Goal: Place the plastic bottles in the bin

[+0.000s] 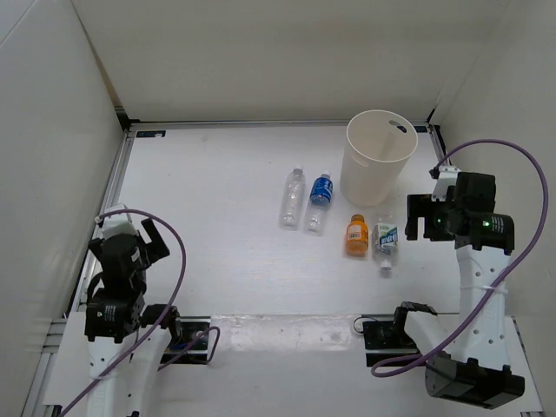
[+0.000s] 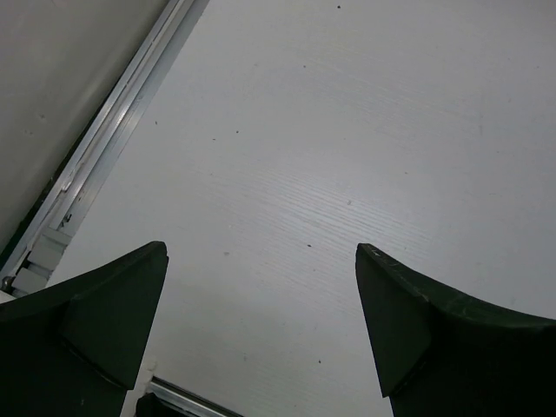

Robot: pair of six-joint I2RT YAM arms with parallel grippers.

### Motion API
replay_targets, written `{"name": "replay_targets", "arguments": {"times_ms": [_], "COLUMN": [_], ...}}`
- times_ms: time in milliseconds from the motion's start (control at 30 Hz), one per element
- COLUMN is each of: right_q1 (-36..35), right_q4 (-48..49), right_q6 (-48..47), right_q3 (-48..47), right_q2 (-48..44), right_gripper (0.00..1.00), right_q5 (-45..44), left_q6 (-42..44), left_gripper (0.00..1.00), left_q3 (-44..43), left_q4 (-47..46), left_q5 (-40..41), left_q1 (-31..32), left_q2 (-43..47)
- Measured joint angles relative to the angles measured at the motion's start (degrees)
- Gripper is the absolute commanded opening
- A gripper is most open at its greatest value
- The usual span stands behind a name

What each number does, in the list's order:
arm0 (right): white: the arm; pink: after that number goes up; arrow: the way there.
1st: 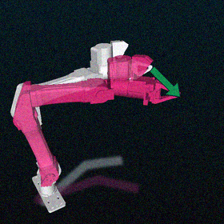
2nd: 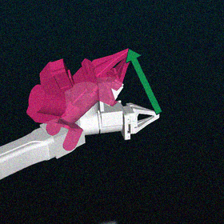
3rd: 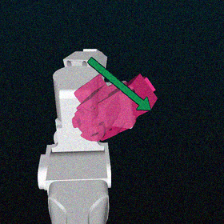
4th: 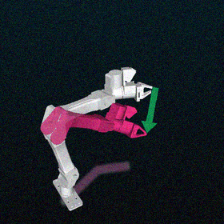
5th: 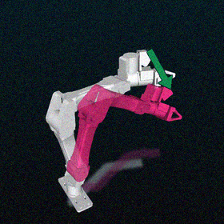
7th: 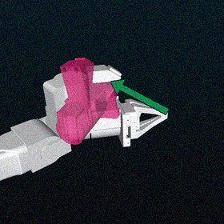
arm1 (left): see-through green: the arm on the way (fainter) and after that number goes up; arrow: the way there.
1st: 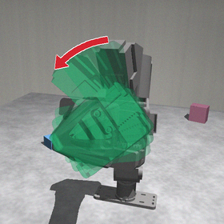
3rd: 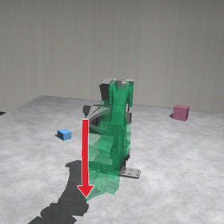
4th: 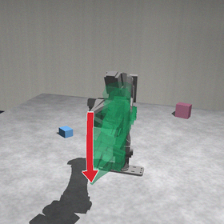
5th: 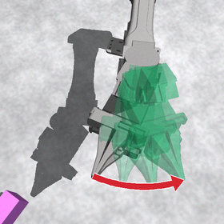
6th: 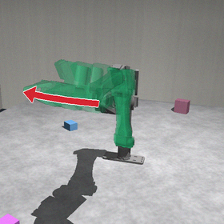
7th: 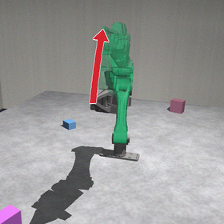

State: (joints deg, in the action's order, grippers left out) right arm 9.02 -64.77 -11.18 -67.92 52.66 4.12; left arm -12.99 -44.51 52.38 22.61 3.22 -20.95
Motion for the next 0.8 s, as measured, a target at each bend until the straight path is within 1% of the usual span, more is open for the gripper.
{"name": "replay_targets", "arguments": {"times_ms": [100,200,400,500,600,700,800], "right_q1": [-1.97,-2.29,-0.70,1.25,4.70,7.13,7.67], "right_q4": [0.76,2.47,5.44,7.30,8.68,8.94,8.85], "right_q6": [0.46,-1.92,-8.52,-9.38,-9.38,-8.70,-8.15], "right_q3": [0.28,1.07,6.69,6.97,6.34,3.80,1.05], "right_q2": [0.57,1.99,5.75,12.44,21.16,30.38,36.39], "right_gripper": [0.90,0.90,0.90,0.90,0.90,0.90,0.90], "right_q5": [-4.13,-4.68,-3.93,-2.64,0.83,4.48,9.29], "left_q6": [-0.11,0.20,1.18,1.38,1.38,1.36,1.33], "left_gripper": [1.00,1.00,1.00,1.00,1.00,1.00,1.00], "left_q3": [0.00,-0.07,-0.11,-0.11,-0.11,-0.13,-0.24], "left_q4": [-0.11,-0.13,-0.57,-0.55,-0.59,-0.59,-0.61], "left_q5": [-0.04,-1.03,-3.21,-3.72,-3.93,-4.04,-4.07], "left_q1": [0.00,0.00,0.00,0.00,0.00,0.00,0.00], "left_q2": [-1.66,-5.38,-11.69,-12.79,-12.85,-13.16,-13.88]}}
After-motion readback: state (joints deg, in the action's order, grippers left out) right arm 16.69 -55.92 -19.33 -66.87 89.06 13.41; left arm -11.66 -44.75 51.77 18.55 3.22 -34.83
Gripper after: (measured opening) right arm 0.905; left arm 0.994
